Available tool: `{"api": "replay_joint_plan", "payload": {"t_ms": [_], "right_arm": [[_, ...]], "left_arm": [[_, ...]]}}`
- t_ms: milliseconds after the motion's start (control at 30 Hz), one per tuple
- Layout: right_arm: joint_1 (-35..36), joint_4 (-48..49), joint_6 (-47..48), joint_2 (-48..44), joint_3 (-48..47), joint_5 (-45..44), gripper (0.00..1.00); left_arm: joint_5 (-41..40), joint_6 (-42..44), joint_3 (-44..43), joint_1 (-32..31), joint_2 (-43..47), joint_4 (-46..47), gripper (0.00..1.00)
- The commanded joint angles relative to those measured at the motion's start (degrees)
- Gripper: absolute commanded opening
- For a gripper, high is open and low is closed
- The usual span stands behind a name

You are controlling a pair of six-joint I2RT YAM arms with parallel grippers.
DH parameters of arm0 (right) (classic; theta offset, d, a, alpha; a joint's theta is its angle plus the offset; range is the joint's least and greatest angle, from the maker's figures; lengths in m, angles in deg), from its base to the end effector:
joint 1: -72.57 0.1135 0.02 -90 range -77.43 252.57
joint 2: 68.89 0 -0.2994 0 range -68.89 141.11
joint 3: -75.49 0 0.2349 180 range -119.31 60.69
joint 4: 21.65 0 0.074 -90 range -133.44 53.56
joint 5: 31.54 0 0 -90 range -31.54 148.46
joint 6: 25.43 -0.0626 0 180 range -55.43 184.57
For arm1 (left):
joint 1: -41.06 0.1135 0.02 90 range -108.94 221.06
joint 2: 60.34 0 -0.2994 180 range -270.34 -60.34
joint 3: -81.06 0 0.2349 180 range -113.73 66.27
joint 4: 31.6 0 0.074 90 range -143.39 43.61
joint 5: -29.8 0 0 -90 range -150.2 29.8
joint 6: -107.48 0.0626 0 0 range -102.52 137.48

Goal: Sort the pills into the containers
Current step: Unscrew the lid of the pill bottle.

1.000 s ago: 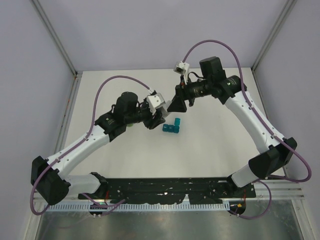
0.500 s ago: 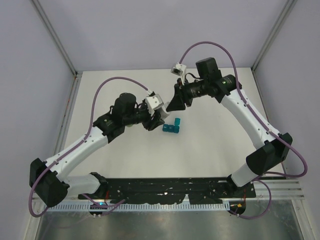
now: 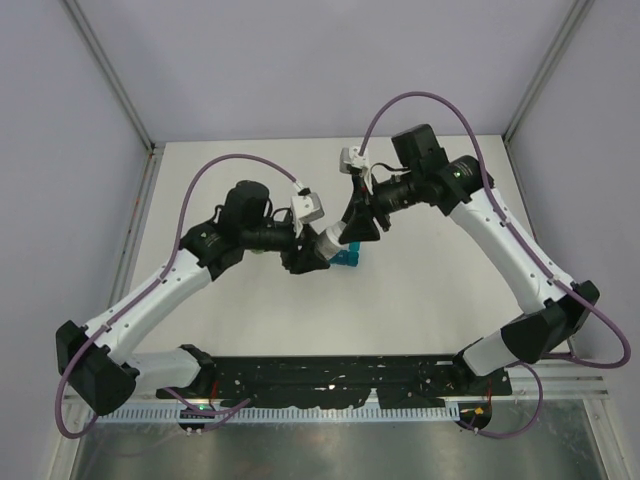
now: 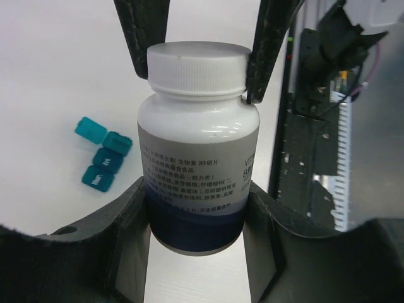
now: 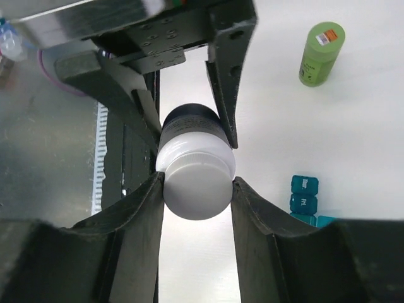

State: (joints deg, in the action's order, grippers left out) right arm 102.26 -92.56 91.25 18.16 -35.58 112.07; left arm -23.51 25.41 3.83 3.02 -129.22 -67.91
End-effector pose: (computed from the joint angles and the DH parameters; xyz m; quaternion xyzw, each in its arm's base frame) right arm 0.2314 0.1899 0.4270 -0.5381 0.6534 0.4279 0.3168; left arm 0.1772 -0.1861 0.3687 0.4670 0.6855 -0.3875 0.4023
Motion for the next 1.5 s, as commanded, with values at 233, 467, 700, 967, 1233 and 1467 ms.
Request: {"api": "replay_joint_plan", "payload": {"t_ms": [233,467,700,967,1233,1467], "right_arm": [[11.61,-8.31,23.16,-5.22,-5.77,-13.78,0.51],[11.97,-3.92,15.00,-6.27,-5.95,-14.49,0.77],[9.77,0.39,3.94,-5.57,-7.18,-13.18,0.81],[4.33,2.24,-9.87,1.09,-13.06,-10.55,0.80],[1.33,4.79,-17.97,6.55,-13.42,-3.16,0.75],[1.42,6.11,-19.29,7.00,-11.31,-1.22,0.66]], "left_arm": [[24.22,-1.86,-9.28,-0.10,0.24,-10.39,0.00],[10.79,1.65,-6.39,-0.10,1.99,-6.79,0.00],[-0.29,4.91,-2.96,-0.10,4.72,-3.09,0.00],[-13.12,5.17,-2.95,-0.54,6.30,-2.56,0.00],[-20.24,4.56,-2.69,-1.24,5.95,-0.81,0.00],[-23.06,4.47,-2.87,-1.69,5.78,-0.19,0.00]]}}
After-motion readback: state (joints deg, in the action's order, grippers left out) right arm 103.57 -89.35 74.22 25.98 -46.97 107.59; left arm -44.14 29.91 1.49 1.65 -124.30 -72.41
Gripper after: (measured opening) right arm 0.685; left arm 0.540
